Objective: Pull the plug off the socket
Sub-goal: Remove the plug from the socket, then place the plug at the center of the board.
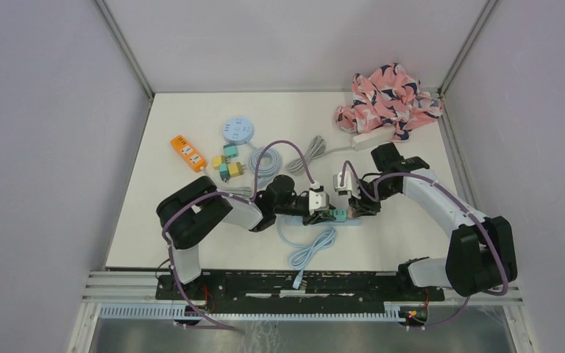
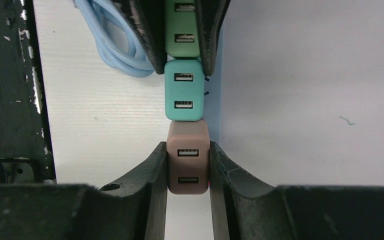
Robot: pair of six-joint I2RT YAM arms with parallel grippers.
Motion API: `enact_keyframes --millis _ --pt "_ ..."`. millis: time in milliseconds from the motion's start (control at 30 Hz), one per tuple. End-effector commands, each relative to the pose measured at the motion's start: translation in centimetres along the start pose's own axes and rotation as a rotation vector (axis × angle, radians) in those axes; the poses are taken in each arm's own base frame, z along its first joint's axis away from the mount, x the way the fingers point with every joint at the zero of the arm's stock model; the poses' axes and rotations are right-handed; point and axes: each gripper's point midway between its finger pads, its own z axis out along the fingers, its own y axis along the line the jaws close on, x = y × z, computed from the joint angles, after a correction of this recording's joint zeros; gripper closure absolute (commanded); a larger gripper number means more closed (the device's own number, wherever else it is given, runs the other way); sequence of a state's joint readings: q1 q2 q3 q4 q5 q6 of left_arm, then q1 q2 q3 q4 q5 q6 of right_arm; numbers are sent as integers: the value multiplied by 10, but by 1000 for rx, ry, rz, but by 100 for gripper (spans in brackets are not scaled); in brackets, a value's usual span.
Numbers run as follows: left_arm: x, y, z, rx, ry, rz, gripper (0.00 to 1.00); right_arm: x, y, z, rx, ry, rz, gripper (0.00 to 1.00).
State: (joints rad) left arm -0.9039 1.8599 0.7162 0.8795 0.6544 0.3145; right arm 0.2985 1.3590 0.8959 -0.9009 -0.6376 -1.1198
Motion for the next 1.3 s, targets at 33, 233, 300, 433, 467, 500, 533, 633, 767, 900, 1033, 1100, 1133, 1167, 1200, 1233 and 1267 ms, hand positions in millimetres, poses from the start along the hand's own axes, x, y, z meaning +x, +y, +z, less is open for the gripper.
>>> enact_keyframes --millis 33,233,300,433,467,500,533,633,767,900,1033,1100,1133,1167,1200,1233,1267 --pt "85 -17 -12 20 236 -121 97 -37 23 -10 -104 -184 -129 100" --pt "82 -12 -13 -6 221 -126 97 -42 -1 -30 12 -107 -74 100" --pt "77 -8 -14 -29 204 -132 93 -46 -2 -44 36 -120 -56 100" --pt "47 2 -12 -85 114 -200 50 -59 1 -57 37 -199 2 100" --pt "33 5 -12 -104 72 -214 44 -63 2 -57 28 -219 20 100" --pt "20 10 -13 -126 33 -224 37 -69 4 -57 11 -247 40 100" --pt "7 15 -16 -157 -6 -229 32 -73 5 -57 -7 -266 70 100" --pt "-27 24 -31 -235 -102 -225 19 -84 7 -59 -46 -307 142 100" --pt "-48 26 -58 -311 -145 -255 13 -100 10 -64 -71 -381 201 100" --pt "-62 25 -89 -404 -172 -344 11 -120 17 -70 -119 -505 279 100" --pt "-83 21 -117 -482 -275 -426 2 -133 21 -72 -167 -607 361 100" --pt "-93 19 -129 -513 -343 -484 1 -138 21 -72 -210 -644 413 100" --pt "-96 19 -135 -533 -375 -527 1 -140 20 -72 -229 -650 462 100" --pt "-98 19 -140 -548 -399 -570 1 -142 17 -72 -236 -654 494 100" --pt "-99 17 -143 -552 -414 -600 1 -143 14 -72 -233 -655 522 100" --pt "-101 14 -145 -542 -428 -621 1 -143 11 -71 -233 -653 550 100" --pt "-103 10 -146 -532 -441 -641 1 -143 10 -72 -234 -653 566 100"
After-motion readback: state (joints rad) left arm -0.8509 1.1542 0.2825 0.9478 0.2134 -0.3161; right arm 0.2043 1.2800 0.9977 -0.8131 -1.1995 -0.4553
